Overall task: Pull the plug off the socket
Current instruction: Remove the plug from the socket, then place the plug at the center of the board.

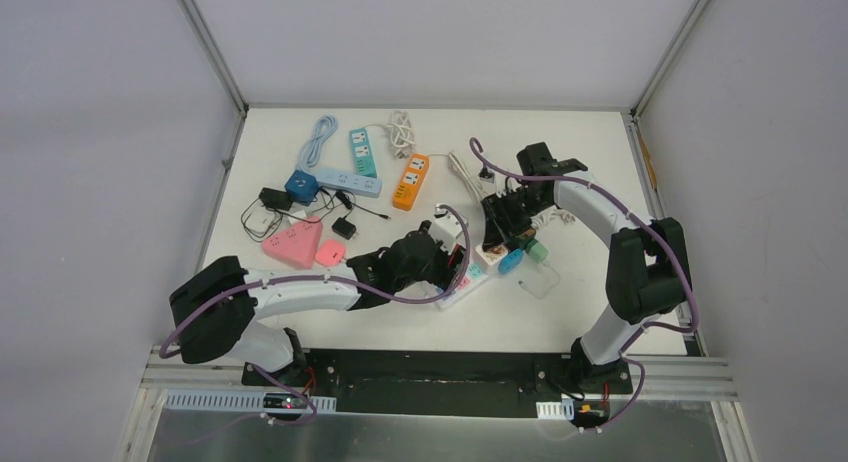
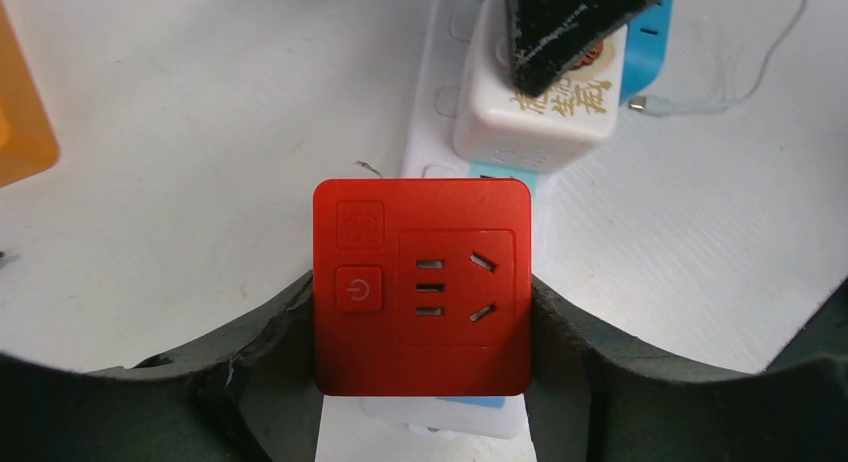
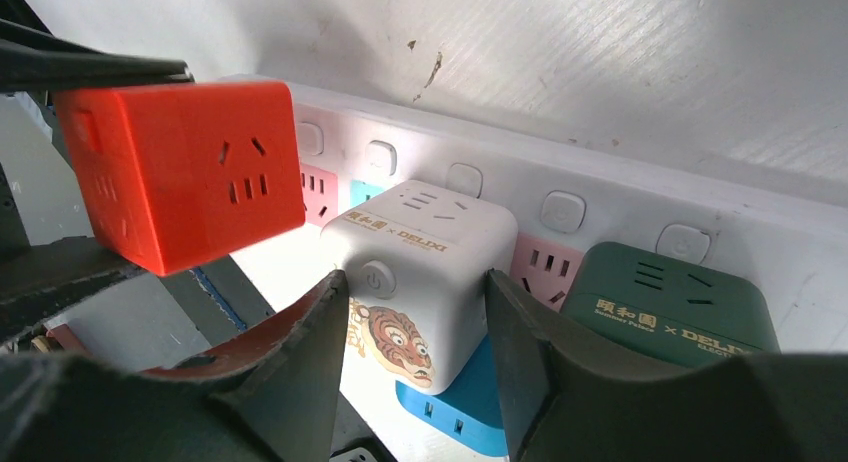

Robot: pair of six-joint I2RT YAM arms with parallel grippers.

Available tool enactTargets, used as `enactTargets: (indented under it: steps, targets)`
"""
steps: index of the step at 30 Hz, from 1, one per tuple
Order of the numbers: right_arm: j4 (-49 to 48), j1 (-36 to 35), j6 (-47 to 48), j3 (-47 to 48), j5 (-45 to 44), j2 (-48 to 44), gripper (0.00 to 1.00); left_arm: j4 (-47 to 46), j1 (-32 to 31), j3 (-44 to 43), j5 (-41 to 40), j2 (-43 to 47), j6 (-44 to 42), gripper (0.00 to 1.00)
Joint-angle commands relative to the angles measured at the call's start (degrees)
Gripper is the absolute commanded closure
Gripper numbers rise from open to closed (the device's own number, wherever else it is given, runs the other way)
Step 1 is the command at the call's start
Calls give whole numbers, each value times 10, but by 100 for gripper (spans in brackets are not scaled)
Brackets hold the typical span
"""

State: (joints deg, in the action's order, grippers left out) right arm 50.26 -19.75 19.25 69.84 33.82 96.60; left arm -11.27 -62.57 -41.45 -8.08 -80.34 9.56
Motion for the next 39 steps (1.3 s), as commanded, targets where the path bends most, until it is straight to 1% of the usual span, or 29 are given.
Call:
enactTargets:
  steps: [1,3,6,11,14,18,22,27,31,34,39]
  targets:
    - [2,-3,34,-28,-123,44,48,-21,-23,-19,-49,10,-57,100]
    - [2,-3,33,-27,-122,43,48,-3,-28,-28,-59,13,-57,100]
    - [5,-3,36,-26,-118,41,48,-4,-14,-10,-61,44,-23,100]
    - [9,-2,38,-22,-96,32,46,-31,86,61,50,130,79,100]
    - [9,0,39,-21,-81,21,44,-33,118,103,32,181,109,100]
    - [7,5,38,-22,-60,2,39,0,164,134,7,234,142,100]
    - [3,7,39,-24,-44,-21,33,28,221,146,25,261,165,100]
    - [-2,12,41,-29,-28,-40,26,27,281,137,74,236,181,100]
    - [-2,14,45,-30,-14,-47,24,-4,319,121,127,180,195,100]
    - [-3,16,48,-30,-8,-52,23,-40,343,110,150,132,210,100]
    - [1,18,54,-30,4,-57,17,-55,377,79,172,69,222,100]
